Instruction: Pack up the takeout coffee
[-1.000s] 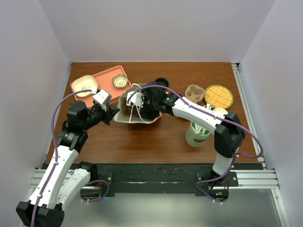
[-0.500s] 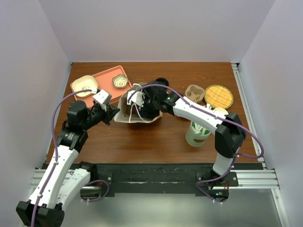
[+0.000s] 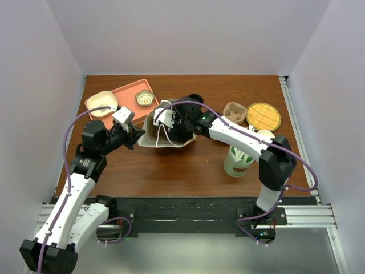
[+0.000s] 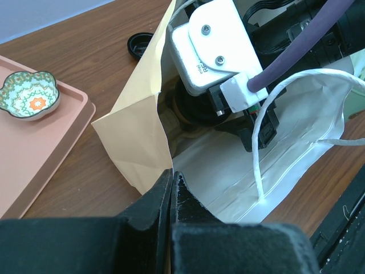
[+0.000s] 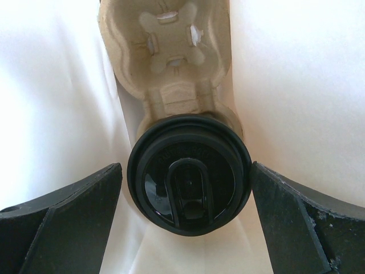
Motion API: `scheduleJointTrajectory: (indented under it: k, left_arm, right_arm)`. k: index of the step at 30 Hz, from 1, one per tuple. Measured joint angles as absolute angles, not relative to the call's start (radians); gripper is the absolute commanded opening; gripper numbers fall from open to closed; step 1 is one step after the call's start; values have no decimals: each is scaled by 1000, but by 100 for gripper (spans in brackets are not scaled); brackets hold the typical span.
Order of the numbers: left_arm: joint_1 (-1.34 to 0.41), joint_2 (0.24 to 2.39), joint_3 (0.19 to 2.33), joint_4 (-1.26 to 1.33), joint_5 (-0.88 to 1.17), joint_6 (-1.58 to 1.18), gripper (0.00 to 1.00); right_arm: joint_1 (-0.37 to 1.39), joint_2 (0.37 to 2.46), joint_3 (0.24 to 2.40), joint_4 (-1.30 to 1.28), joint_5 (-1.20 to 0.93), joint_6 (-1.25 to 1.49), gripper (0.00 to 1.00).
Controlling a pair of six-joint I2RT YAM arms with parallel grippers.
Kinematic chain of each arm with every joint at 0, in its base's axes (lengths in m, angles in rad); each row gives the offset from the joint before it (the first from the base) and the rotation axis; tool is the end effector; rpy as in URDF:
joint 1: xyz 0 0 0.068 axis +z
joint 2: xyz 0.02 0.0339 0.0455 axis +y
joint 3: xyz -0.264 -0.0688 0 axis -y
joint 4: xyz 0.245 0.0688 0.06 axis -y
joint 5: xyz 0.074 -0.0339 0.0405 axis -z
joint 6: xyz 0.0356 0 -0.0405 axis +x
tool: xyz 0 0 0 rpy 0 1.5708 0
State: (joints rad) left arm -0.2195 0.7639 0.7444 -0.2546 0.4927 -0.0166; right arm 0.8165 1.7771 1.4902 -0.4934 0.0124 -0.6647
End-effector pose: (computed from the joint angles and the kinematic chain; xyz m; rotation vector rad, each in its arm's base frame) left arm 0.1690 -0.0550 0.3228 0.5302 1.7785 -0.6179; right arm 0.2769 0.2941 0.2830 -1.5823 1.7399 0.0599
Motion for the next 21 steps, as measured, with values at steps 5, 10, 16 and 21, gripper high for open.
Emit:
scheduleJointTrajectory:
  k: [5, 10, 16, 21]
  left_arm:
    - [-220, 772, 744, -247, 495, -19, 0]
    - [-220, 778, 744, -242, 495, -19, 0]
    - [-219, 788, 746, -233, 495, -19, 0]
    - [-220, 797, 758, -236, 494, -21, 0]
  right_arm:
    - [814, 1775, 1493, -493, 12, -665, 99]
    - [810, 1758, 1494, -493, 10, -665, 99]
    - [810, 1748, 1498, -493, 8, -665, 99]
    - [810, 1747, 1502, -494, 8, -664, 99]
